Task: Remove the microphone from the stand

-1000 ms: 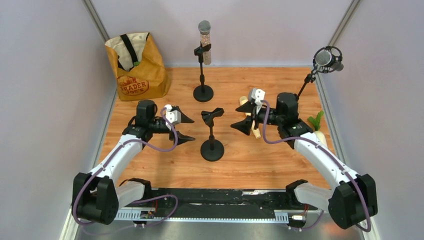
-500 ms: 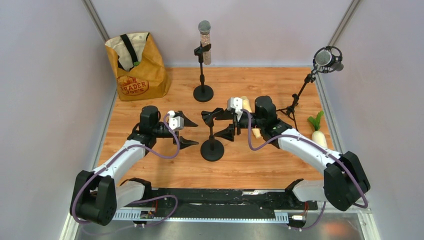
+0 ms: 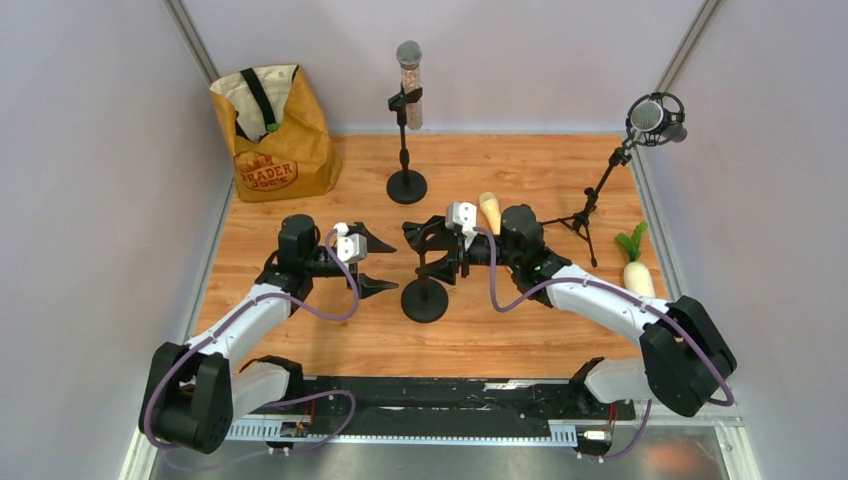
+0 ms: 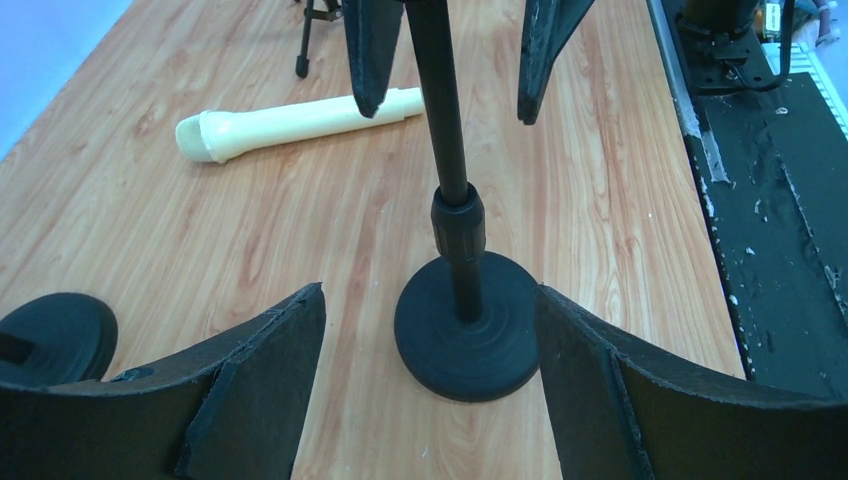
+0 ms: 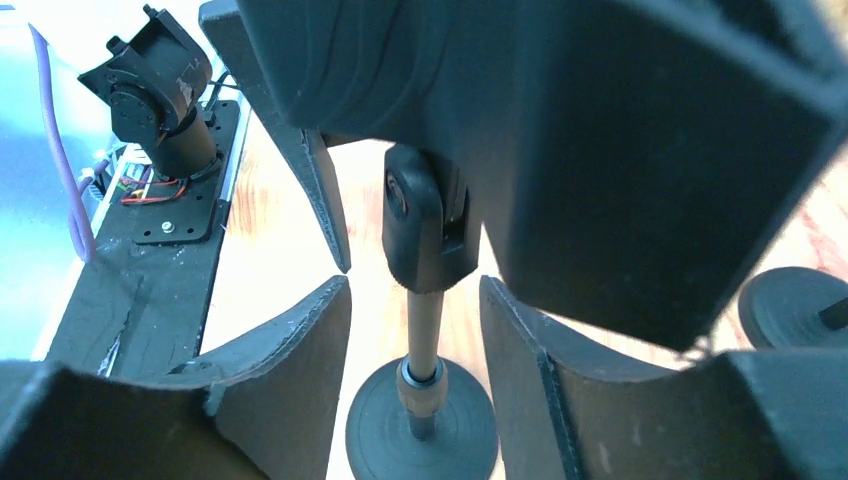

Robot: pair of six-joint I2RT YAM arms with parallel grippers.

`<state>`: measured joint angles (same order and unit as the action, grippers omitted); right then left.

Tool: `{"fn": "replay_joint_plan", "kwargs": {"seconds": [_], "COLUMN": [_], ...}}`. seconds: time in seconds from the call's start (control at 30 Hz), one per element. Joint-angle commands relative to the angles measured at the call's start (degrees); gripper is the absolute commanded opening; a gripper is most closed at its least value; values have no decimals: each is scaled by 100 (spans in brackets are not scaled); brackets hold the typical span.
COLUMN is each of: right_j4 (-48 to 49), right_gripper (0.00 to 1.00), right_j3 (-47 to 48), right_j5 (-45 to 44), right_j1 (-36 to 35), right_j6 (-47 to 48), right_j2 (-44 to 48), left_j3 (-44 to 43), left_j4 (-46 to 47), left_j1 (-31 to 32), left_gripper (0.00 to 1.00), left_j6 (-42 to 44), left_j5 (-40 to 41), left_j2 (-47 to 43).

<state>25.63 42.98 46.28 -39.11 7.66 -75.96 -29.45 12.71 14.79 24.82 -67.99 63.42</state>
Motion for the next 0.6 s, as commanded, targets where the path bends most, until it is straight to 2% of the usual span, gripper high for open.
{"fn": "replay_joint_plan", "kwargs": {"seconds": [0.0, 0.2, 0.4, 0.43, 0.57], "right_j4": [399, 346, 5, -127, -505], "right_gripper": [51, 30, 0, 0, 0], "right_j3": [-62, -36, 201, 263, 518], "right_j5": [-40, 21, 48, 30, 30], "right_j1": [-70, -70, -70, -70, -70], "right_j6": [-203, -247, -230, -186, -19], "right_j2": [-85, 20, 178, 213, 380], "left_j3": [62, 124, 54, -51, -779], "left_j4": [407, 557, 514, 435, -1022], "left_j1": [16, 16, 7, 24, 129], "left_gripper": [83, 83, 83, 83, 83], "left_j6": [-179, -214, -232, -136, 917], "left_j5": [-31, -22, -92, -109, -66], "left_j2": [-58, -49, -14, 4, 56]}}
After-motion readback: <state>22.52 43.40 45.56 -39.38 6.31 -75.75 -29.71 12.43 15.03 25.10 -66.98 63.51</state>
